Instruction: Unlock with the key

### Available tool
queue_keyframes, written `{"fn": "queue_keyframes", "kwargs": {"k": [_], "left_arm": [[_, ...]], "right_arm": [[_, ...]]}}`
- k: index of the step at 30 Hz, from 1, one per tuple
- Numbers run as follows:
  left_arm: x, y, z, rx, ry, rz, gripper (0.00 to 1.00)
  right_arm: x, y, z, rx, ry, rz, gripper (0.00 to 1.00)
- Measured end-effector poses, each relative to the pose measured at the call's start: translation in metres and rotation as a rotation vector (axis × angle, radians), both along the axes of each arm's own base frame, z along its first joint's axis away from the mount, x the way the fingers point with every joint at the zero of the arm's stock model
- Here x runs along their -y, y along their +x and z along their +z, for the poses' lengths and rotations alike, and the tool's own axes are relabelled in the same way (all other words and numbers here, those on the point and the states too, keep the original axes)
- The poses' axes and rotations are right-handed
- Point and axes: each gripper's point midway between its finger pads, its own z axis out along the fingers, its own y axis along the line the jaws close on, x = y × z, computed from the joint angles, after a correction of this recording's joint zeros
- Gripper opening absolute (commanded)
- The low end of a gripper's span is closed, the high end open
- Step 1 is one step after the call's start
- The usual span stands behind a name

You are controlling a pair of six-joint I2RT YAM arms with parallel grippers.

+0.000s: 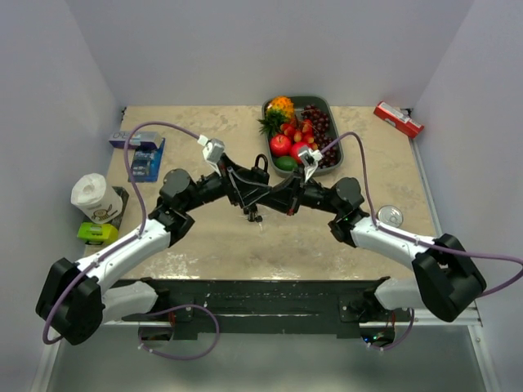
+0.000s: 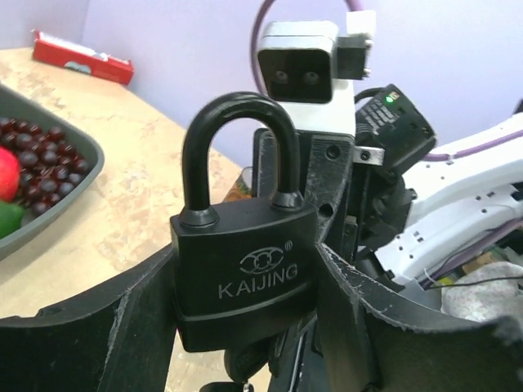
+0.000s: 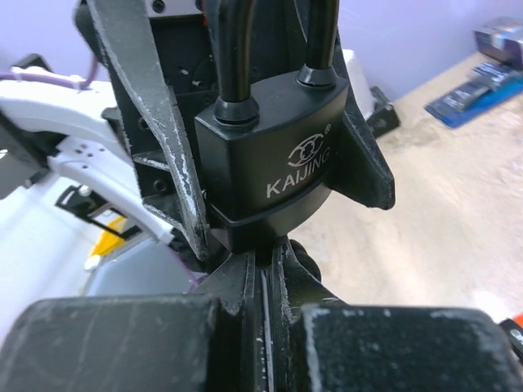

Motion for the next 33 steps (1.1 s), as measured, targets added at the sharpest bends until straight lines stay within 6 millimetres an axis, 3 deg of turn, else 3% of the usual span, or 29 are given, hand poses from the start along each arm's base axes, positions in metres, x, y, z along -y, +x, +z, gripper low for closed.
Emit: {"fn": "queue_keyframes", "kwargs": {"k": [2, 6, 15, 16, 18, 19, 22, 25, 33], "left_arm": [[0.0, -0.005, 0.004, 0.017, -0.013, -0.02, 0.0], [0.008, -0.045, -0.012, -0.021, 0.011, -0.202, 0.0], [0.005, -0.049, -0.018, -0.029, 0.024, -0.226, 0.0], [0.005, -0.049, -0.018, -0.03, 0.024, -0.225, 0.15], [0.005, -0.049, -0.018, -0.029, 0.024, -0.225, 0.33], [0.006, -0.049, -0.018, -0.029, 0.024, -0.225, 0.48], [0.006, -0.05, -0.017, -0.022, 0.025, -0.228, 0.67], [0.006, -0.051, -0.012, -0.012, 0.024, -0.23, 0.77], [-0.003, -0.039, 0.015, 0.043, 0.004, -0.203, 0.87]], "right_arm": [[0.001, -0.004, 0.005, 0.003, 0.018, 0.026, 0.0], [0.004, -0.007, 0.023, 0.031, 0.077, 0.039, 0.0], [0.004, -0.012, 0.024, 0.017, 0.076, 0.057, 0.0], [0.005, -0.011, 0.024, 0.018, 0.071, 0.051, 0.0], [0.005, -0.012, 0.024, 0.023, 0.064, 0.042, 0.0], [0.005, -0.012, 0.024, 0.027, 0.06, 0.04, 0.0], [0.006, -0.008, 0.023, 0.04, 0.054, 0.011, 0.0], [0.008, 0.001, 0.022, 0.035, 0.051, -0.032, 0.0], [0.012, 0.005, 0.026, 0.054, 0.052, -0.066, 0.0]]}}
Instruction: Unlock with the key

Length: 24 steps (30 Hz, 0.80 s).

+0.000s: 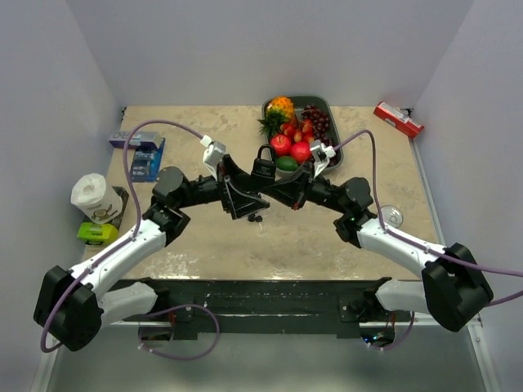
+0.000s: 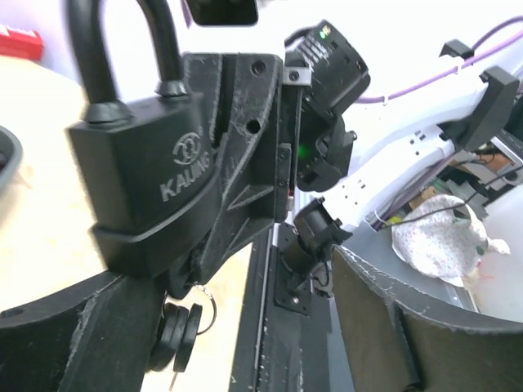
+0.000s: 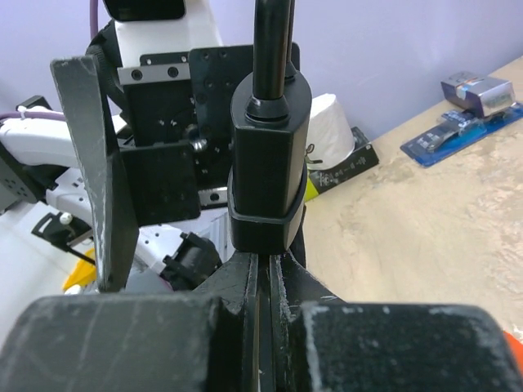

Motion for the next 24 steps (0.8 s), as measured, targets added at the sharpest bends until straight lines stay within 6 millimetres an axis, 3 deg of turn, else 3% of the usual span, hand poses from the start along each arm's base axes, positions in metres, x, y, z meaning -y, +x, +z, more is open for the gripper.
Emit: {"fn": "queue_keyframes", "kwargs": {"k": [6, 11, 15, 17, 24], "left_arm": [[-0.012, 0.017, 0.01, 0.014, -0.011, 0.04, 0.9], [-0.01, 0.032, 0.023, 0.027, -0.045, 0.046, 0.9], [-0.006, 0.036, 0.026, 0.019, -0.058, 0.029, 0.71], [-0.005, 0.037, 0.026, 0.013, -0.058, 0.02, 0.68], [-0.006, 0.04, 0.022, -0.007, -0.058, 0.026, 0.41]], "right_arm": [[0.003, 0.002, 0.001, 0.007, -0.001, -0.01, 0.0], [0.0, -0.003, -0.01, -0.023, -0.038, 0.024, 0.0], [0.0, -0.006, -0.016, -0.036, -0.057, 0.045, 0.0], [0.0, -0.007, -0.017, -0.038, -0.062, 0.048, 0.0], [-0.001, -0.009, -0.02, -0.03, -0.075, 0.062, 0.0]]}}
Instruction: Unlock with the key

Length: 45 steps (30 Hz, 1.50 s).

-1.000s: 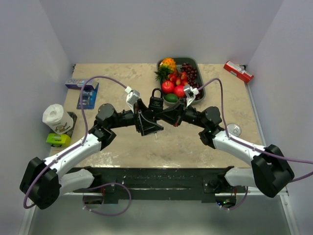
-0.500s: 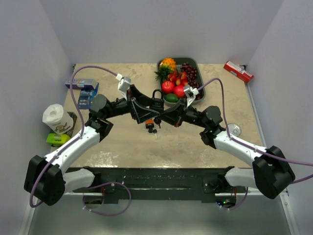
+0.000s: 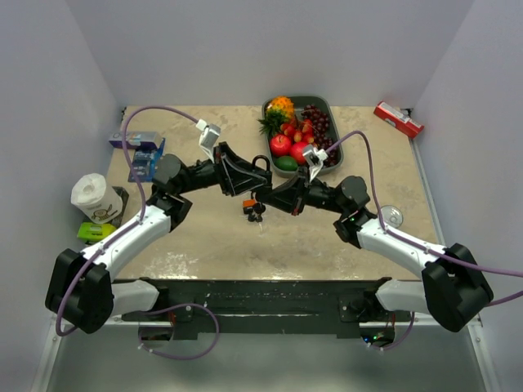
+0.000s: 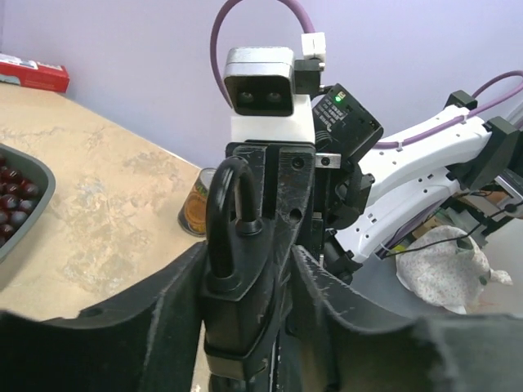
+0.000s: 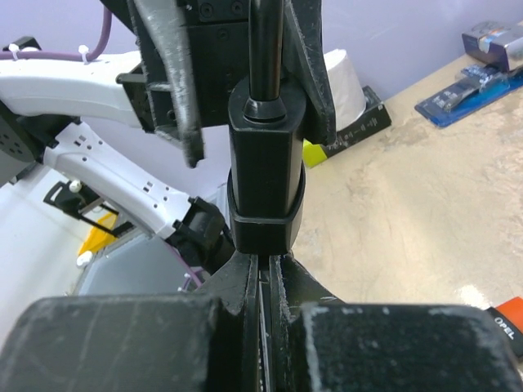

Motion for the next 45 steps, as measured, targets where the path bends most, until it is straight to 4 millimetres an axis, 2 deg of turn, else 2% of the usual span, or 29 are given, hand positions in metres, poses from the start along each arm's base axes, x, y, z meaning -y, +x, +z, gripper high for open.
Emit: {"fn": "queue_keyframes", "kwargs": {"k": [6, 10, 11, 17, 20, 22, 25, 26, 28, 29, 30, 35, 36, 37, 40, 45], "left_arm": [[-0.002, 0.001, -0.007, -0.022, -0.001, 0.009, 0.26], [-0.002, 0.0, -0.009, -0.027, -0.005, 0.007, 0.23], [-0.003, 0.0, -0.01, -0.029, -0.005, 0.007, 0.29], [-0.002, -0.003, -0.013, -0.024, -0.005, -0.004, 0.52], [0.002, -0.011, -0.019, -0.036, 0.006, -0.033, 0.58], [0.003, -0.013, -0.021, -0.04, 0.008, -0.04, 0.58], [0.005, -0.016, -0.021, -0.037, 0.007, -0.05, 0.43], [0.005, -0.015, -0.021, -0.038, 0.007, -0.048, 0.32], [0.006, -0.013, -0.023, -0.047, 0.006, -0.044, 0.18], [0.006, -0.013, -0.023, -0.048, 0.005, -0.043, 0.07], [0.006, -0.012, -0.023, -0.049, 0.003, -0.041, 0.02], [0.006, -0.011, -0.024, -0.055, 0.003, -0.035, 0.0], [0.006, -0.01, -0.024, -0.057, 0.003, -0.03, 0.0], [0.006, -0.009, -0.024, -0.059, 0.004, -0.027, 0.0], [0.006, -0.007, -0.025, -0.067, 0.002, -0.016, 0.0], [0.008, 0.0, -0.035, -0.139, 0.019, 0.034, 0.0]], "right_arm": [[-0.001, -0.002, -0.003, -0.006, -0.01, 0.012, 0.0], [-0.001, -0.003, -0.005, -0.011, -0.015, 0.014, 0.0], [-0.001, -0.003, -0.005, -0.013, -0.017, 0.015, 0.0], [-0.003, -0.005, -0.008, -0.021, -0.019, 0.033, 0.0], [-0.004, -0.004, -0.01, -0.03, -0.018, 0.04, 0.0], [-0.005, -0.004, -0.011, -0.036, -0.019, 0.043, 0.0], [-0.005, -0.005, -0.01, -0.032, -0.017, 0.045, 0.0], [-0.005, -0.006, -0.009, -0.028, -0.015, 0.049, 0.0], [-0.005, -0.007, -0.009, -0.021, -0.015, 0.059, 0.0], [-0.005, -0.008, -0.009, -0.019, -0.015, 0.061, 0.0], [-0.004, -0.008, -0.009, -0.019, -0.016, 0.06, 0.0], [-0.003, -0.005, -0.011, -0.011, -0.035, 0.04, 0.0], [-0.003, -0.004, -0.011, -0.009, -0.041, 0.031, 0.05], [-0.003, -0.004, -0.011, -0.009, -0.05, 0.023, 0.18], [-0.001, -0.001, -0.011, -0.002, -0.07, -0.012, 0.33], [0.007, 0.012, -0.012, -0.005, -0.097, -0.116, 0.5]]}}
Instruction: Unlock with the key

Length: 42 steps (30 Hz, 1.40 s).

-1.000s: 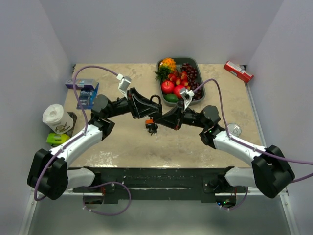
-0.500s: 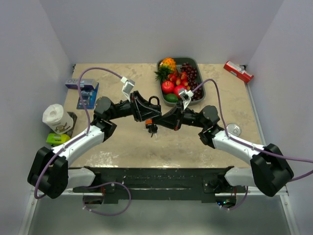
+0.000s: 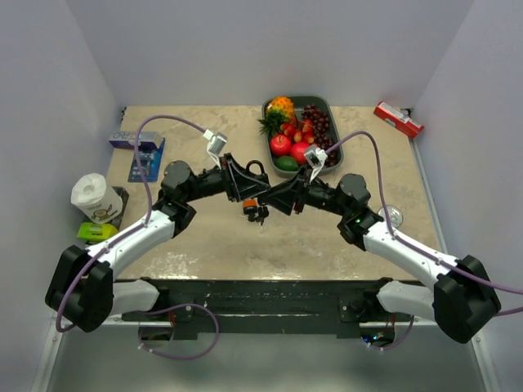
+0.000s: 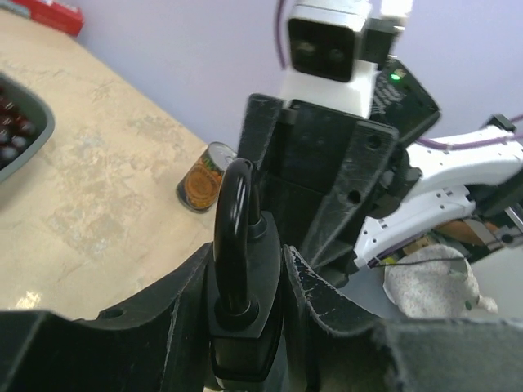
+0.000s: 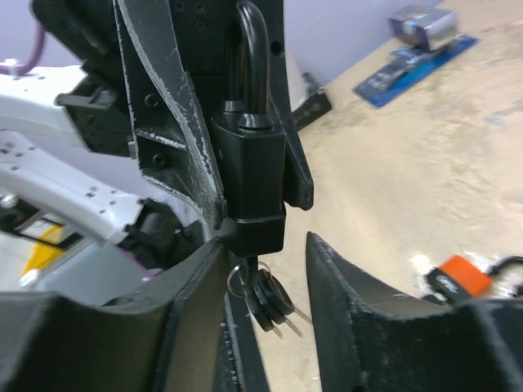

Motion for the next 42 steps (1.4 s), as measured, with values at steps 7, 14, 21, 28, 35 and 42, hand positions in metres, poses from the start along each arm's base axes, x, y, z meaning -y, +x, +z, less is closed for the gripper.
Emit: {"fn": "queue_keyframes", "kwargs": {"k": [7, 14, 21, 28, 35, 42], "left_arm": [[-0.003, 0.017, -0.043, -0.187, 0.113, 0.11, 0.0], [-0.02, 0.036, -0.098, -0.339, 0.276, 0.26, 0.0], [-0.036, 0.051, -0.116, -0.375, 0.353, 0.377, 0.0], [-0.047, 0.061, -0.122, -0.398, 0.385, 0.457, 0.0], [-0.05, 0.061, -0.127, -0.413, 0.402, 0.47, 0.0], [-0.051, 0.061, -0.127, -0.403, 0.408, 0.47, 0.0]], "right_arm": [[0.014, 0.017, -0.007, 0.011, -0.076, -0.142, 0.65], [0.006, 0.021, -0.026, 0.014, -0.237, -0.225, 0.7], [-0.011, 0.011, -0.061, 0.002, -0.405, -0.256, 0.69], [-0.03, 0.008, -0.093, -0.002, -0.557, -0.294, 0.68], [-0.055, 0.008, -0.115, 0.017, -0.654, -0.364, 0.67], [-0.063, 0.019, -0.114, 0.05, -0.691, -0.498, 0.59]]}}
